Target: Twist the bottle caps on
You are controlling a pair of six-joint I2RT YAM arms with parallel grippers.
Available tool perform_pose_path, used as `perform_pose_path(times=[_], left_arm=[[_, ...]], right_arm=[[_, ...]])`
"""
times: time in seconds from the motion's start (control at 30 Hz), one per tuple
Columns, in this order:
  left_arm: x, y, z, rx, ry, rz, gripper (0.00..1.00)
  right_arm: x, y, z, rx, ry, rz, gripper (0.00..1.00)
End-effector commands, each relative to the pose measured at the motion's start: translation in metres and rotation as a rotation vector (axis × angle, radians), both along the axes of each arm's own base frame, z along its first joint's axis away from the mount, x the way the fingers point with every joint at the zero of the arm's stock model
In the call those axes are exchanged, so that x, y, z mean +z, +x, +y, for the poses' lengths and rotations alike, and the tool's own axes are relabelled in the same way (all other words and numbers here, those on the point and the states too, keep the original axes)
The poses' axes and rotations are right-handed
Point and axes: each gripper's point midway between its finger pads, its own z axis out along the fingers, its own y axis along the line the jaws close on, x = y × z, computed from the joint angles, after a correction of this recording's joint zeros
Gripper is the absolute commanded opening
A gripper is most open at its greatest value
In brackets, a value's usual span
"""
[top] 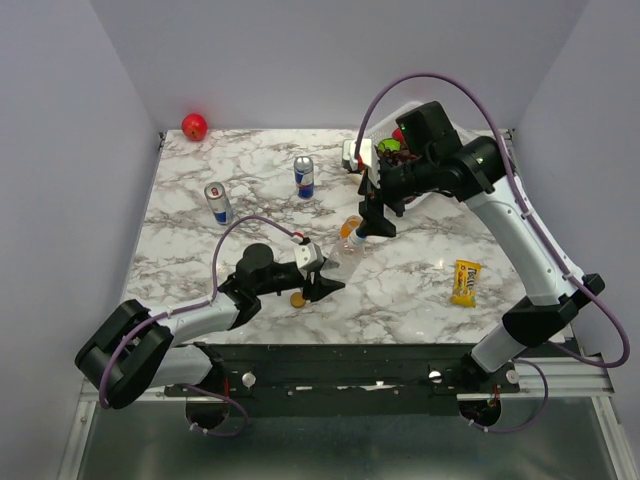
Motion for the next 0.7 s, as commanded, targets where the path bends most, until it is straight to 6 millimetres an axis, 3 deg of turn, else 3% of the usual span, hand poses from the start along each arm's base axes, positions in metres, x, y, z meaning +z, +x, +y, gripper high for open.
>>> perform_pose_path(times=[0.0, 0.17, 0.37, 0.5, 0.57, 0.67], left_arm=[[0.019, 0.003, -0.005, -0.026, -0.031, -0.056, 0.0], [0.02, 0.004, -0.006, -0.027, -0.031, -0.067, 0.0], [0.019, 0.004, -0.005, -0.024, -0.029, -0.065, 0.0], [0.015, 0.003, -0.004, -0.027, -0.014, -0.077, 0.0], [0.013, 0.003, -0.003, -0.026, -0.009, -0.071, 0.0], [0.011, 0.003, -0.002, -0.024, -0.004, -0.065, 0.0]], right_arm=[[-0.008, -0.014, 0.004, 0.051, -0.006, 0.051, 0.96], [-0.016, -0.018, 0.006, 0.062, -0.024, 0.059, 0.96], [-0.019, -0.007, 0.007, 0.018, -0.043, 0.052, 0.96], [0.001, -0.006, 0.005, 0.018, -0.008, 0.0, 0.96], [0.018, -0.02, 0.006, 0.082, 0.047, -0.028, 0.98], [0.025, -0.04, 0.001, 0.202, 0.081, -0.097, 1.0]])
